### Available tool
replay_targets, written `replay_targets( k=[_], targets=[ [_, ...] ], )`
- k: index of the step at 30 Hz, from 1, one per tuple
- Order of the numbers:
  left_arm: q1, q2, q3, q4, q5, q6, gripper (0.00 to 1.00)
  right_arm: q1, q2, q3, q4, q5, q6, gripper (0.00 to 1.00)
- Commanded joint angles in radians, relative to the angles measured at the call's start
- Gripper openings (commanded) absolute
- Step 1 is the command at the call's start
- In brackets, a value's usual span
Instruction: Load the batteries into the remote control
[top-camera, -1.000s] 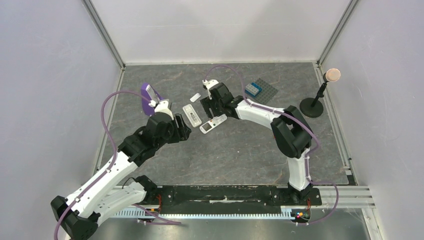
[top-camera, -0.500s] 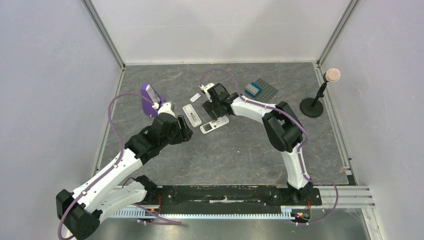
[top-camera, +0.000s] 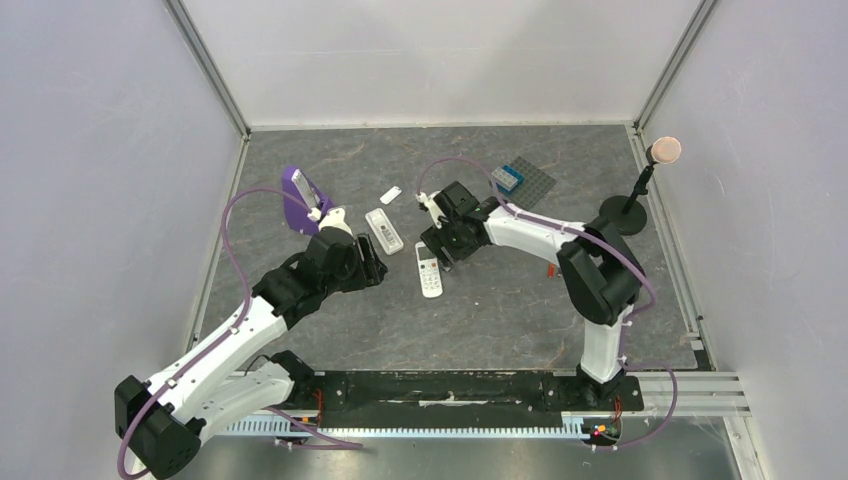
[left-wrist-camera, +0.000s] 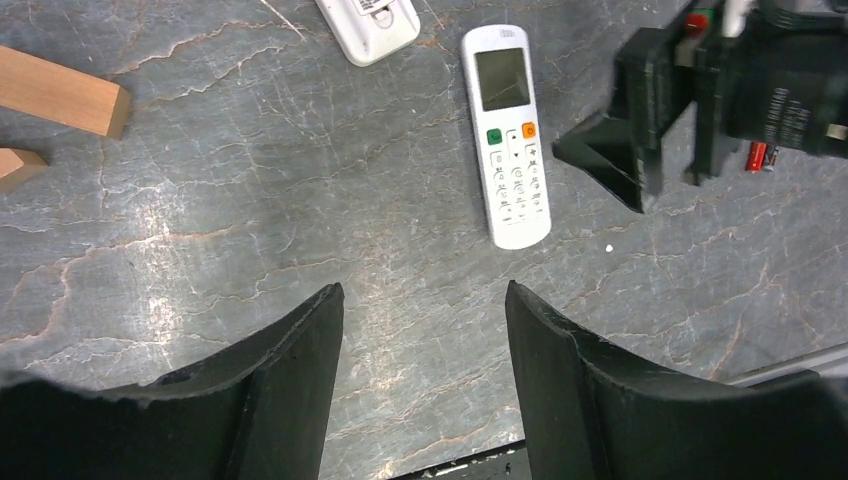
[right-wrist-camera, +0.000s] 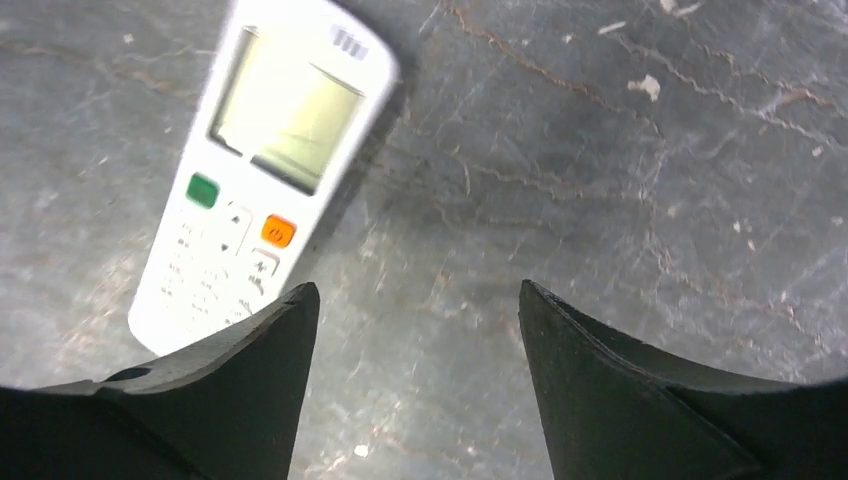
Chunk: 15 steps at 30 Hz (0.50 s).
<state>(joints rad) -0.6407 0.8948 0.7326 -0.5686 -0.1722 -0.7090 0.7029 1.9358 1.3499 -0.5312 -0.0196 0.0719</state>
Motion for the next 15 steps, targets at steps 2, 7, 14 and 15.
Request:
replay_targets(
  k=[2,7,14,15],
  targets=[
    [0.005,-0.003,0.005,0.007,-0.004,-0.033,0.66,0.0,-0.166,-0.05,0.046,0.035,0.119,0.79],
    [0.006,-0.004,-0.001,0.005,-0.01,-0.052,0.66,0.044,-0.278,-0.165,0.15,0.078,0.265,0.84],
    [0.005,0.023,-0.017,0.105,0.063,0.077,0.66,0.117,-0.313,-0.247,0.223,0.235,0.537,0.75],
    [0.003,0.037,-0.014,0.131,0.104,0.128,0.65,0.117,-0.317,-0.251,0.221,0.264,0.553,0.71]
  ],
)
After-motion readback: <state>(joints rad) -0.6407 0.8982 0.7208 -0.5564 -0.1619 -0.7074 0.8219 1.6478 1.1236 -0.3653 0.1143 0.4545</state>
